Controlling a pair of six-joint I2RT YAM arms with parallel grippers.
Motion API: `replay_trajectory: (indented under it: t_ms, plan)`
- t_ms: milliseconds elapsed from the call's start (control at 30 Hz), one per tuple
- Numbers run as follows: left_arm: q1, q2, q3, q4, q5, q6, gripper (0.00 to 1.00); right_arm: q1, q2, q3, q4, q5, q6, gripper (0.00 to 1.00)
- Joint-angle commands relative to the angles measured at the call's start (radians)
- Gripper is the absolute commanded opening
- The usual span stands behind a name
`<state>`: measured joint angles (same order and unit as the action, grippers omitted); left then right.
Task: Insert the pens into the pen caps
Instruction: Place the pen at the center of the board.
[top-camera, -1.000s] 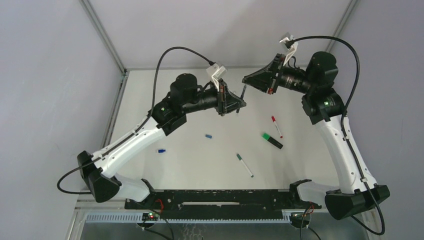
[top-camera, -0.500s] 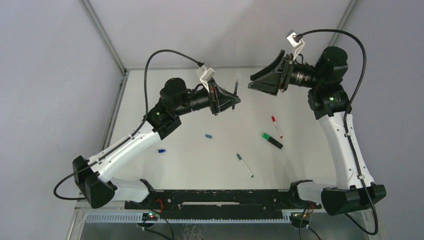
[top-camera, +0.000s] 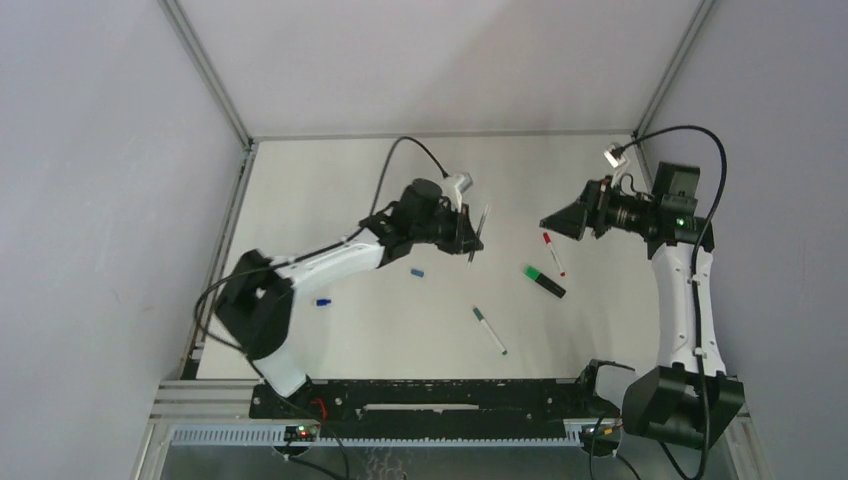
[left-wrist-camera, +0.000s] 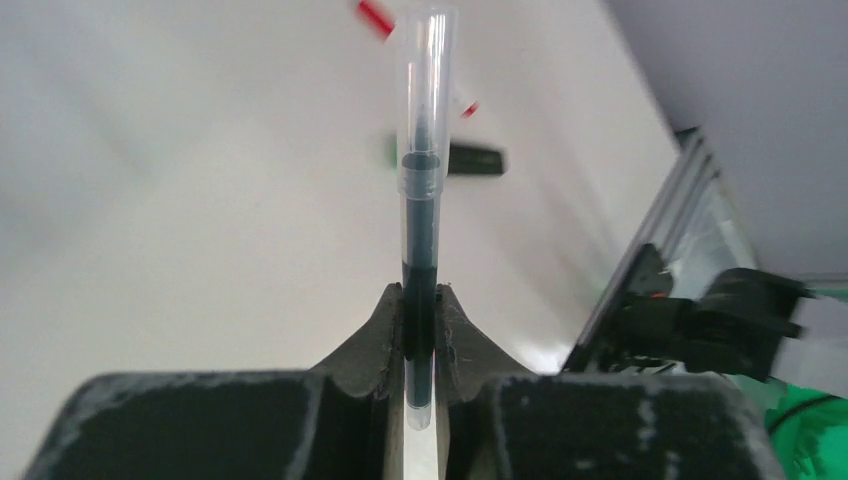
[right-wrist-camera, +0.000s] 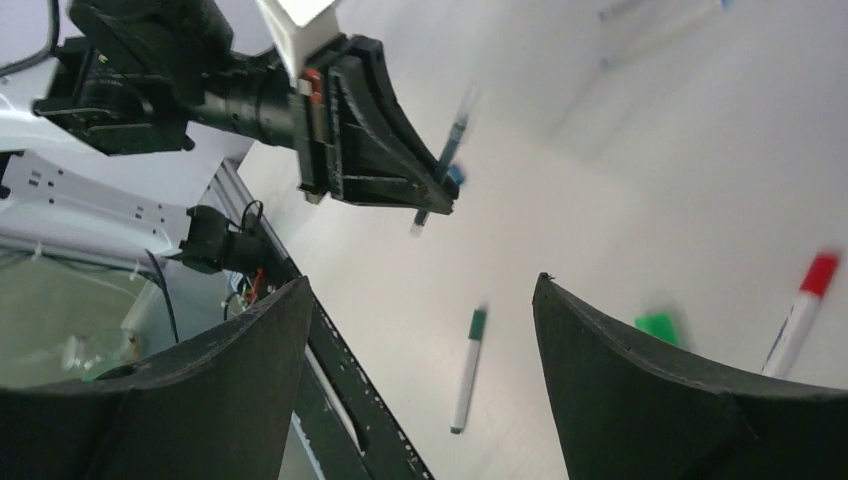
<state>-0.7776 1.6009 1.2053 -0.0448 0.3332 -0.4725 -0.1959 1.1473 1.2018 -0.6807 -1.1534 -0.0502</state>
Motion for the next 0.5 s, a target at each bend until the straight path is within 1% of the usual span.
replay_trajectory:
  t_ms: [0,33,100,267,333,467]
  plan:
    - [-0.012,0.168,0.041,-0.036,0.042,-0.050,0.03,-0.087,-0.024,-0.126,-0.105,0.009,-0.159,0.87]
    - [-0.013,0.230,0.068,-0.041,0.056,-0.051,0.03,-0.103,-0.025,-0.162,-0.087,0.016,-0.143,0.87]
    - [-0.018,0.303,0.126,-0.053,0.084,-0.057,0.04,-0.130,-0.026,-0.216,-0.065,0.010,-0.122,0.87]
    - [-0.029,0.510,0.276,-0.115,0.135,-0.088,0.08,-0.156,-0.069,-0.325,0.011,0.014,-0.065,0.87]
    - [-0.035,0.566,0.324,-0.149,0.144,-0.096,0.08,-0.169,-0.076,-0.335,0.018,0.017,-0.064,0.88]
    - [-0.047,0.619,0.382,-0.199,0.127,-0.103,0.12,-0.181,-0.069,-0.342,0.030,0.010,-0.062,0.88]
